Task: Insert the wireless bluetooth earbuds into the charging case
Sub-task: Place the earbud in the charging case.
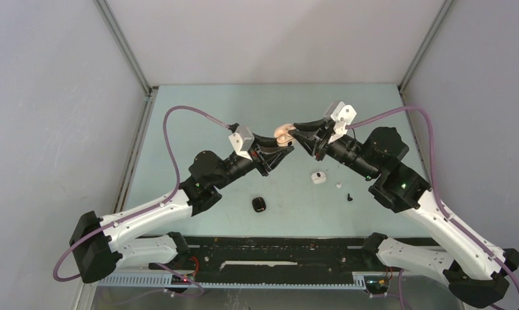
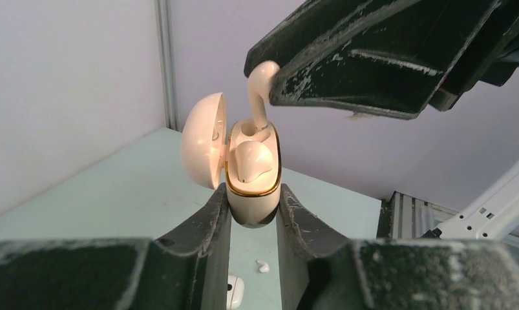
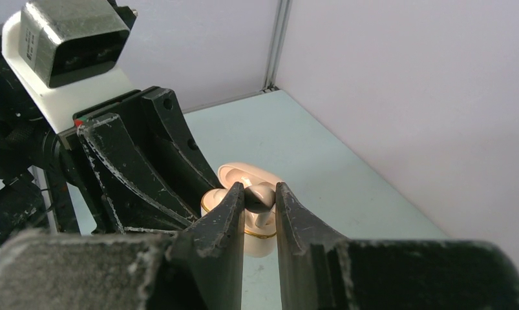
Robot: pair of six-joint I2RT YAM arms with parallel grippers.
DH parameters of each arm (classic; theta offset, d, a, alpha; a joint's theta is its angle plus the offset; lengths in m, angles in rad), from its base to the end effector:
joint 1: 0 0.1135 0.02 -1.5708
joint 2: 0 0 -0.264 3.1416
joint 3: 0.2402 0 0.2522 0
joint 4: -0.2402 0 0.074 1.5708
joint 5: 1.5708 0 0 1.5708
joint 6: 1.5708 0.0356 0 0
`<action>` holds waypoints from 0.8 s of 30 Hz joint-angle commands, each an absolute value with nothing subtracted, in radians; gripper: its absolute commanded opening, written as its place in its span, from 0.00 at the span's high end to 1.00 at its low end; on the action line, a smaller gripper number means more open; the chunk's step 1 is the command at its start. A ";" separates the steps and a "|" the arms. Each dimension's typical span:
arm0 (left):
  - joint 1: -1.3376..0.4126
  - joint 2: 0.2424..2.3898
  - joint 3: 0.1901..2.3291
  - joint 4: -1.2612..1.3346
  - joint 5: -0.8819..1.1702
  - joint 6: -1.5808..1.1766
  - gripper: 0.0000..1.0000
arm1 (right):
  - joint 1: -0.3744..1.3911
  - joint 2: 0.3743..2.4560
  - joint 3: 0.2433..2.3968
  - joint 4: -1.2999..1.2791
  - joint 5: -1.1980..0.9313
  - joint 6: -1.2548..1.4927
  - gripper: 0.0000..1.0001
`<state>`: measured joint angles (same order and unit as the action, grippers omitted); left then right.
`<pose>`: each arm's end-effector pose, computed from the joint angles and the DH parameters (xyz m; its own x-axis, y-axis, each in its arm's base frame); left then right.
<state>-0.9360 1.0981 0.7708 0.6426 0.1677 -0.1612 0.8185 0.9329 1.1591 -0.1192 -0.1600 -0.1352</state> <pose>0.1463 -0.2087 0.3604 0.0390 -0.3198 -0.9467 0.9060 0.4109 -0.1015 0.1302 0.1474 0.4506 0.1841 0.0019 -0.9829 -0.8116 0.5644 -0.1509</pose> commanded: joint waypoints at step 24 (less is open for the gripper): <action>-0.942 1.085 0.808 0.695 0.173 -0.166 1.00 | 0.836 0.938 1.161 -0.125 -0.077 -0.198 1.00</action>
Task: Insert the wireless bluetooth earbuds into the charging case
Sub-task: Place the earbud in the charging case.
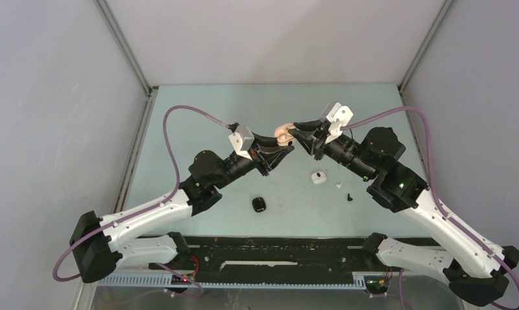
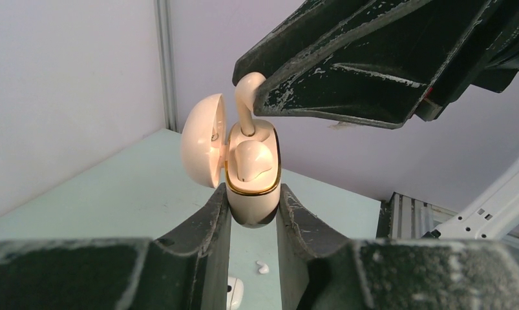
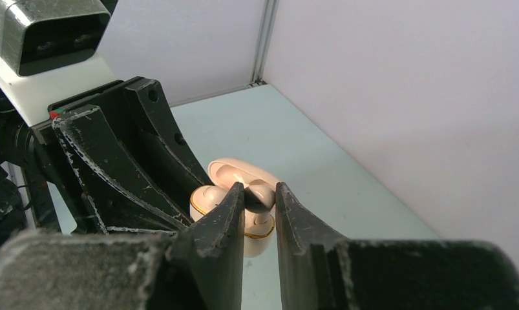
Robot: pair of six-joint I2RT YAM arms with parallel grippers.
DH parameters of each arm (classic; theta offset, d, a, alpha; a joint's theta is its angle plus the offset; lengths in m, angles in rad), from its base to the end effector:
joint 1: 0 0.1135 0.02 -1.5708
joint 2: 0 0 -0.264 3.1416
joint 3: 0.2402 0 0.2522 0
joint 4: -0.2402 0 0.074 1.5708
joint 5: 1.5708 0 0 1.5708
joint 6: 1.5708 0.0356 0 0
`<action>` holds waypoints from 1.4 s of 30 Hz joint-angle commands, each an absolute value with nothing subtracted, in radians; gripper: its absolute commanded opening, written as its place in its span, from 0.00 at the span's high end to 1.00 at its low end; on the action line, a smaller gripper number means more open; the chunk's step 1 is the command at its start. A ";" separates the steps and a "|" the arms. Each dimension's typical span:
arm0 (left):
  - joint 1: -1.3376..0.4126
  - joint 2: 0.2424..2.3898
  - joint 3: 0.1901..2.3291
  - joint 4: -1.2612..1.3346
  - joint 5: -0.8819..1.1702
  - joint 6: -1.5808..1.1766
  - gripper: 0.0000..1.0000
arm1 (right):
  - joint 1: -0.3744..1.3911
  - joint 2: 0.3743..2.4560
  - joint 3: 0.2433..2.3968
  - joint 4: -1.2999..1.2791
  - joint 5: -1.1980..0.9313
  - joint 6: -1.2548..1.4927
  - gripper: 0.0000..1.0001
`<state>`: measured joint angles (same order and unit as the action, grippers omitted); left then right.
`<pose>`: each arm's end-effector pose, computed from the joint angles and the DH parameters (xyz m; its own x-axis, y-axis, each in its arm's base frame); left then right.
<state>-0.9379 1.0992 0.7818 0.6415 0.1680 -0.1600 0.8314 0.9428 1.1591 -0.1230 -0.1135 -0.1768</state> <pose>0.1460 -0.2091 0.3640 0.0444 -0.3260 -0.9443 0.9074 0.4086 -0.0984 0.1319 0.1506 0.4485 0.2043 -0.0353 -0.9783 -0.7864 0.5892 -0.1855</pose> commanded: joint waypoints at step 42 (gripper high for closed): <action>-0.942 1.090 0.726 0.696 0.267 -0.113 1.00 | 0.316 0.947 1.527 -0.746 -0.764 -0.097 0.13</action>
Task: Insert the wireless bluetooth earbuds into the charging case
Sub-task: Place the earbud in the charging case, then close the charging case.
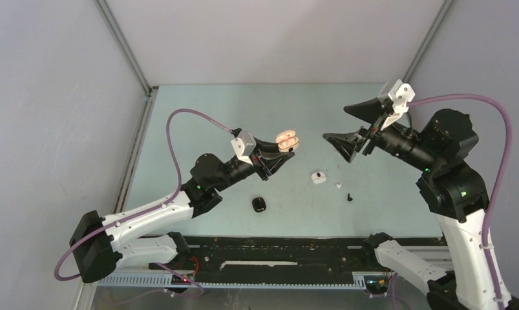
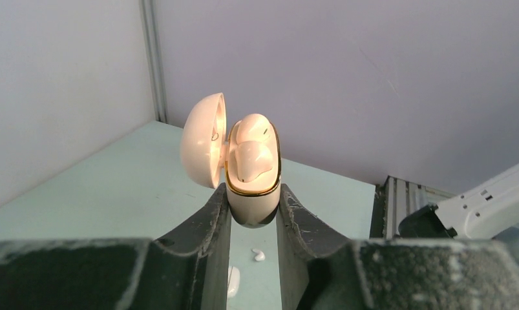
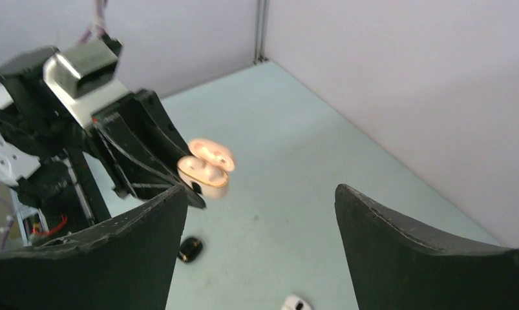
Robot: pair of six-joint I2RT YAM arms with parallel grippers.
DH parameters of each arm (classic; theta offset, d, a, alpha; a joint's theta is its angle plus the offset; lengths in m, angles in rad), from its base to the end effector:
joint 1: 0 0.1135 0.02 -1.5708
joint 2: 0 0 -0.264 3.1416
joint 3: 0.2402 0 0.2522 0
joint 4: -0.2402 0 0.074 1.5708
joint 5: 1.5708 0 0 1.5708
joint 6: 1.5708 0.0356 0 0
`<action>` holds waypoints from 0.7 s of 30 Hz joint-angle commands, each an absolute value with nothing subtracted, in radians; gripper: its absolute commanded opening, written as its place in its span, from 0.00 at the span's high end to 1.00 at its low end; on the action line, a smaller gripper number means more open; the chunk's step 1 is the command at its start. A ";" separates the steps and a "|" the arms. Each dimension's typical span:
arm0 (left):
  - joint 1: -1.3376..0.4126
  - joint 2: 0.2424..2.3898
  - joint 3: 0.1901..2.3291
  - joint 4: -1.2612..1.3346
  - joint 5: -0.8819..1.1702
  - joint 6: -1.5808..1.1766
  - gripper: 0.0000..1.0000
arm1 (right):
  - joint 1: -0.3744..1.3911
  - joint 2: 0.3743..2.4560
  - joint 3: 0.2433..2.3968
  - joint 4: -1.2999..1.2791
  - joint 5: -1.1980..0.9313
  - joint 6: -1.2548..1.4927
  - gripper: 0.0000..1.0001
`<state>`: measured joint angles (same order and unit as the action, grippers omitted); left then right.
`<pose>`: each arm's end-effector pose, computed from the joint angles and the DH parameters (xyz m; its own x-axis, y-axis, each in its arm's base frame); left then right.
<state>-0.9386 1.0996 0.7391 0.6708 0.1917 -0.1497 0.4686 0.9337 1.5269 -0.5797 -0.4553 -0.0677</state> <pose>0.1448 -0.2091 0.3517 0.0443 -0.3083 -0.9503 0.9160 0.3921 -0.0845 0.1165 0.0765 0.5138 0.0660 -0.0347 -0.9972 -0.7953 0.6018 -0.0736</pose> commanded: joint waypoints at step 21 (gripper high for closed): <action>-0.987 1.213 0.813 0.417 0.515 -0.057 0.99 | 0.269 1.043 1.259 -1.088 -1.144 -0.740 0.10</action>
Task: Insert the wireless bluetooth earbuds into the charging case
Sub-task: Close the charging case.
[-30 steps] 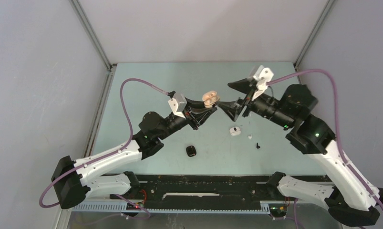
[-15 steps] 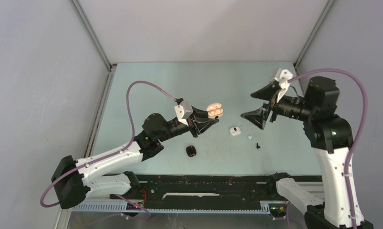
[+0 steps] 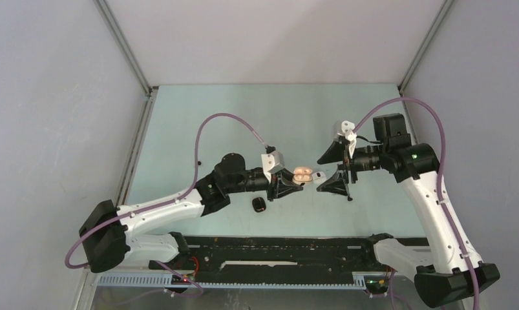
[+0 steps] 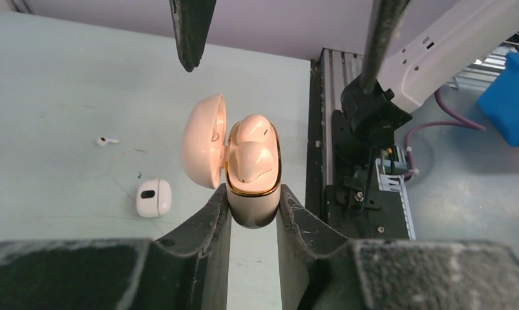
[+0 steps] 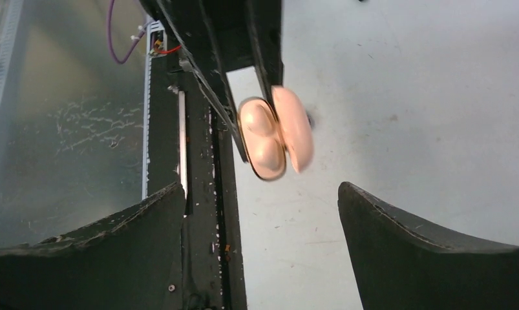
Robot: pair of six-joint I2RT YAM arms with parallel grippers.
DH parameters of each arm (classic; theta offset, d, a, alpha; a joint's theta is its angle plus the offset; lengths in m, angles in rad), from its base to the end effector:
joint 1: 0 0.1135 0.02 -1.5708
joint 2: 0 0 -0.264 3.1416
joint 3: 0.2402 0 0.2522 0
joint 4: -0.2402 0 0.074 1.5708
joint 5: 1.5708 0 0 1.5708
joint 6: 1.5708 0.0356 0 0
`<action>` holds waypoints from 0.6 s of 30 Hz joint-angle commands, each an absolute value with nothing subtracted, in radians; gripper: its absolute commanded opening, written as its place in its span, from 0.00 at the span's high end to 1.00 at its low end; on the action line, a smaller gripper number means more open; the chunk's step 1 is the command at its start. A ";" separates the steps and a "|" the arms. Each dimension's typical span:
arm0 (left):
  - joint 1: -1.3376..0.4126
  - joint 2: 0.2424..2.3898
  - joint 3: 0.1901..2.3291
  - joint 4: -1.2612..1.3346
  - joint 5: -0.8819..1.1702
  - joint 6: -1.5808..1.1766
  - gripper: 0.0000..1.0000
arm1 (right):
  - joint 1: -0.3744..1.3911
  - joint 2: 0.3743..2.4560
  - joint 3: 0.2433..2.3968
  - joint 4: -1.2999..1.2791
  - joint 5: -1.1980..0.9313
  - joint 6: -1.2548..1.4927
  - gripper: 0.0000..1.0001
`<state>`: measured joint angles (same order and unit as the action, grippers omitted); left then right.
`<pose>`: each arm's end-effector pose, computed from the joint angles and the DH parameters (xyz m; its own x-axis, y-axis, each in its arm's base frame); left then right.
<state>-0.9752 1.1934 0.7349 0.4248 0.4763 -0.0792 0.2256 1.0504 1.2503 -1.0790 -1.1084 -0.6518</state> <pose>0.1405 -0.2364 0.3007 -0.0974 0.0184 -0.9951 0.9881 0.1211 -0.0945 0.1627 0.0700 0.3808 -0.1987 -0.3232 -0.9252 -0.9770 0.1396 0.1611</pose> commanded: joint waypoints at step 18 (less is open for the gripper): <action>-1.002 1.289 0.870 0.404 0.442 -0.089 0.99 | 0.377 0.991 1.199 -1.104 -1.087 -0.722 0.14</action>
